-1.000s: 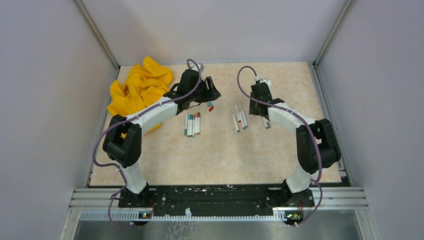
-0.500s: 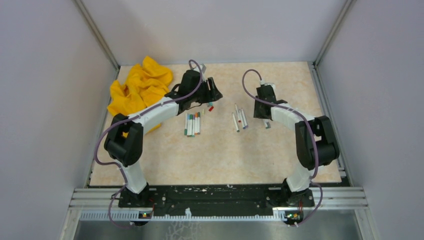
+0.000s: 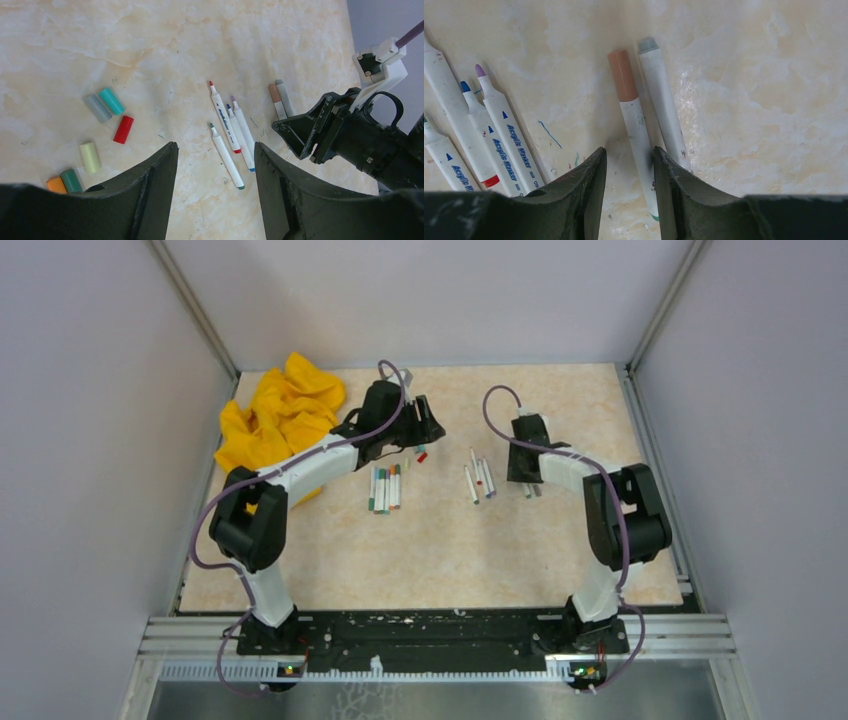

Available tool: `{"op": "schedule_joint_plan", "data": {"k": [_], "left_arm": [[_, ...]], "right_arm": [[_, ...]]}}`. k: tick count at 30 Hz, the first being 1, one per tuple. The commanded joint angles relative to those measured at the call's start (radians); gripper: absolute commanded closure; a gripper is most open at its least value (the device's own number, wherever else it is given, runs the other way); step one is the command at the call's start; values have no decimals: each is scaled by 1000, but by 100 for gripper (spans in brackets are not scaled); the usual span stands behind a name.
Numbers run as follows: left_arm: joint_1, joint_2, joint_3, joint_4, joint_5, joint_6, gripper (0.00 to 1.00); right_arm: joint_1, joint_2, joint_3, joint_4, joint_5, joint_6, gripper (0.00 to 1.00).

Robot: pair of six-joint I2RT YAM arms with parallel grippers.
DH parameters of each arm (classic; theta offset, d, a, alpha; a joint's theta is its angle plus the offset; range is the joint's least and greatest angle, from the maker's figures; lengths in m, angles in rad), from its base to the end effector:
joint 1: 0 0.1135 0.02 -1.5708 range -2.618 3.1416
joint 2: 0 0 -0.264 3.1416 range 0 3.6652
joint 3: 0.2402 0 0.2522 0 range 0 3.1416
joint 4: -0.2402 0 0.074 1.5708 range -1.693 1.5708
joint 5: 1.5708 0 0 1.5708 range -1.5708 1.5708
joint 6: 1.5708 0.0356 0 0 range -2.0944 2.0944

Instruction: Open the pen caps

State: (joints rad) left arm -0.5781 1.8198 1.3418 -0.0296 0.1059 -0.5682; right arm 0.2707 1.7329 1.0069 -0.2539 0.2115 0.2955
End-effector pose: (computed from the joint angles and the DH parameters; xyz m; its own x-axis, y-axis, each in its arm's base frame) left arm 0.3545 -0.2358 0.2568 -0.6772 -0.1971 -0.7089 0.3041 0.8023 -0.5136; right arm 0.3356 0.0854 0.1659 -0.8088 0.0710 -0.5837 0.0907 0.9959 -0.0045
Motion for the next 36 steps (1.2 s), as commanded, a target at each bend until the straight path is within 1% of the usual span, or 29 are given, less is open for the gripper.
{"op": "schedule_joint_plan", "data": {"k": [1, 3, 5, 10, 15, 19, 21, 27, 36], "left_arm": [[-6, 13, -9, 22, 11, -5, 37], [-5, 11, -12, 22, 11, -5, 37], [-5, 9, -15, 22, 9, -8, 36], [-6, 7, -20, 23, 30, -15, 36], [-7, 18, -17, 22, 79, -28, 36], [-6, 47, -1, 22, 157, -49, 35], [-7, 65, 0, 57, 204, -65, 35], [-8, 130, 17, 91, 309, -120, 34], [-12, 183, 16, 159, 354, -198, 34]], "right_arm": [[-8, 5, -15, 24, -14, 0, 62], [-8, 6, -32, 19, -14, 2, 65], [-8, 7, -42, 11, -14, 4, 71], [-8, -4, -76, 16, -14, 2, 100], [15, -88, -98, 57, -55, -1, 100], [50, -168, -90, 84, -139, 10, 100], [71, -189, -73, 88, -177, 16, 100], [156, -210, -20, 99, -244, 38, 100], [247, -179, 27, 133, -285, 68, 100]]}}
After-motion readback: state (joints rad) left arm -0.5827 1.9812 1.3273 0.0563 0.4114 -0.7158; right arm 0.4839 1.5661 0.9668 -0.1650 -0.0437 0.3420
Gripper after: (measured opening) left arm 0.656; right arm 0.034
